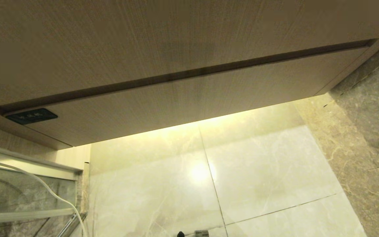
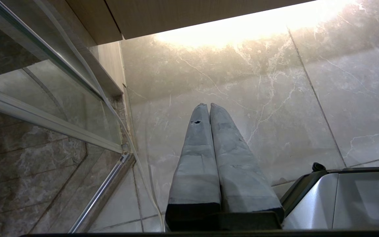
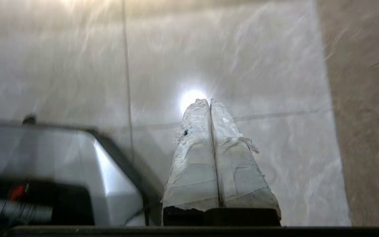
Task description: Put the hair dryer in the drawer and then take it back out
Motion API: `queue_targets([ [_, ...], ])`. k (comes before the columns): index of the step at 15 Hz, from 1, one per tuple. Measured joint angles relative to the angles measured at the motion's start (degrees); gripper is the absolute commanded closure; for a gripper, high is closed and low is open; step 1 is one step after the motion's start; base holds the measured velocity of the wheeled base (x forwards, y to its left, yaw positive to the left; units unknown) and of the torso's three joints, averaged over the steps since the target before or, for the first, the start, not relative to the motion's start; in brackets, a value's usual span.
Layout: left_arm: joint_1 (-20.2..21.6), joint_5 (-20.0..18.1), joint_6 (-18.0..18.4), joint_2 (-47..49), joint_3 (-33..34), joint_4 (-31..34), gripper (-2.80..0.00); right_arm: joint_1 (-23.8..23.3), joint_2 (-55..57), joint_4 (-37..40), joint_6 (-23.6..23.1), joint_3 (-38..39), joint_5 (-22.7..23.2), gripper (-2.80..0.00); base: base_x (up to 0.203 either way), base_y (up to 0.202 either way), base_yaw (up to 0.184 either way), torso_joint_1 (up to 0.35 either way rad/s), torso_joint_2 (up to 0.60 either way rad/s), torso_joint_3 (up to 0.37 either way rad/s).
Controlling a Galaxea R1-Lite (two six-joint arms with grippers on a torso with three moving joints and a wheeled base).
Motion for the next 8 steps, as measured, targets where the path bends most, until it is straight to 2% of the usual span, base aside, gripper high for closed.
queue_targets([
  [2, 0.0, 0.0, 0.0, 0.0, 0.0, 0.0, 0.00, -0.1, -3.8, -4.0, 3.8, 2.7, -4.9, 0.00, 0.000, 0.000, 0.000, 0.000, 0.00, 0.000],
  [3, 0.0, 0.0, -0.1, 0.0, 0.0, 0.0, 0.00, -0.1, -4.8, -3.3, 5.0, 3.3, -5.2, 0.00, 0.000, 0.000, 0.000, 0.000, 0.00, 0.000],
  [8, 0.0, 0.0, -0.1, 0.0, 0.0, 0.0, 0.00, -0.1, -6.5, -3.1, 5.3, 3.7, -5.4, 0.00, 0.000, 0.000, 0.000, 0.000, 0.00, 0.000],
])
